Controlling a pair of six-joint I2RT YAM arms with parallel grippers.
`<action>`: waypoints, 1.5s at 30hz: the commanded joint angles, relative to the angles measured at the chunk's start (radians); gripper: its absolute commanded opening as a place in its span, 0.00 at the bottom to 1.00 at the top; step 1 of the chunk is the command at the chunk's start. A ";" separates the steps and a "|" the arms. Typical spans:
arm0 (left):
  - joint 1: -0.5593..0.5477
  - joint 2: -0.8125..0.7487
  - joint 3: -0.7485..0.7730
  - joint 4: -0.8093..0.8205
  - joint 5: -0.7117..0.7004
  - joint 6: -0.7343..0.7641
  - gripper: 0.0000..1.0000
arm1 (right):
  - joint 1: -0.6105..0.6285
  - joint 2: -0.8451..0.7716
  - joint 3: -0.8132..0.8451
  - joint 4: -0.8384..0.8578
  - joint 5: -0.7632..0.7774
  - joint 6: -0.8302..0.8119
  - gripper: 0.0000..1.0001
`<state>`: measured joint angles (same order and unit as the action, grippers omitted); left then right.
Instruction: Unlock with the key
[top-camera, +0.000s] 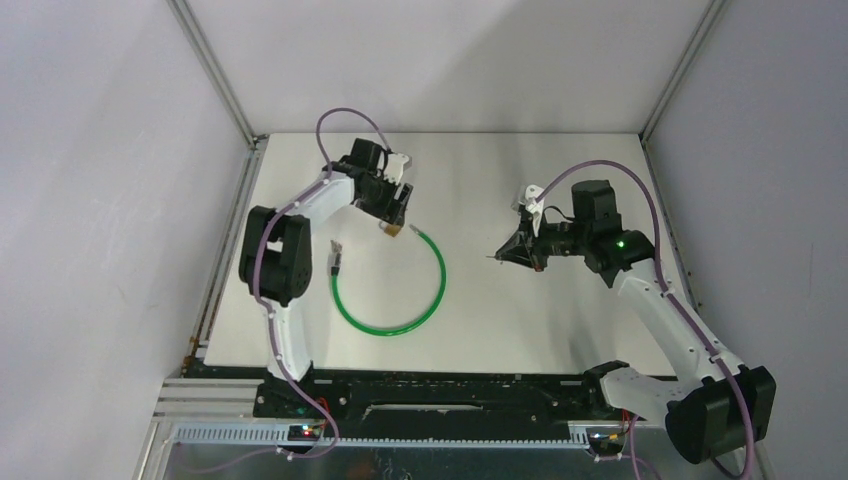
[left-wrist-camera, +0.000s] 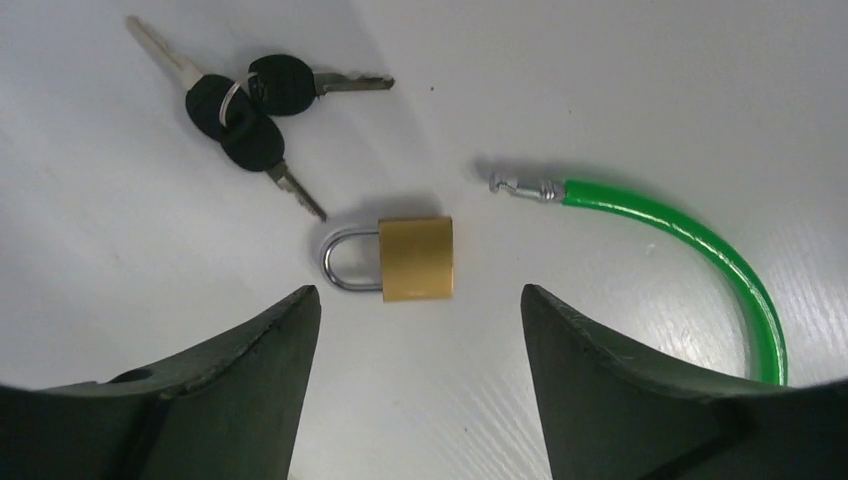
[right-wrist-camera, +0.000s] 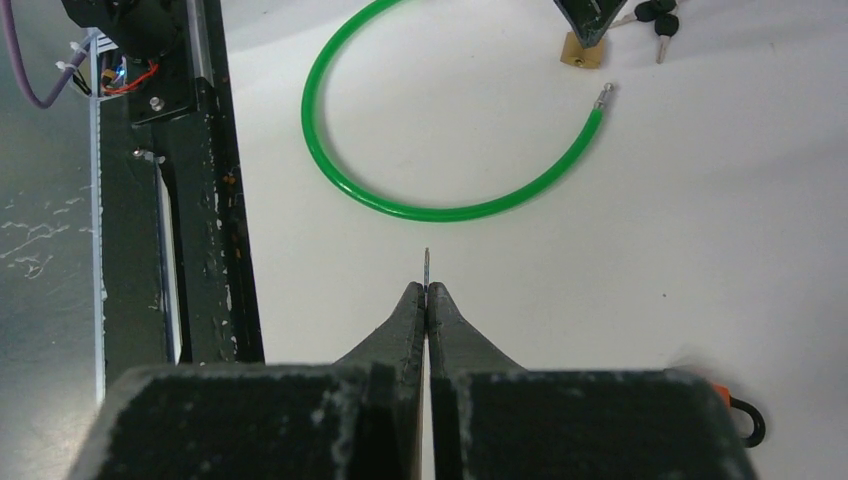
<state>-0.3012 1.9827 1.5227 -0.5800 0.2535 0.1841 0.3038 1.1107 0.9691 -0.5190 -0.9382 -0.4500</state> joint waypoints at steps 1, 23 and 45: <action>-0.006 0.056 0.093 -0.037 -0.004 -0.035 0.75 | -0.014 -0.006 -0.003 0.023 -0.010 -0.015 0.00; -0.037 0.186 0.154 -0.082 0.003 -0.112 0.62 | -0.024 0.002 -0.003 0.032 -0.031 0.006 0.00; -0.090 -0.083 -0.350 -0.065 0.068 -0.084 0.39 | -0.029 0.000 -0.015 0.039 0.039 -0.024 0.00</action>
<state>-0.3832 1.9373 1.2984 -0.5842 0.2707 0.0795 0.2829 1.1294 0.9535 -0.5133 -0.9092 -0.4580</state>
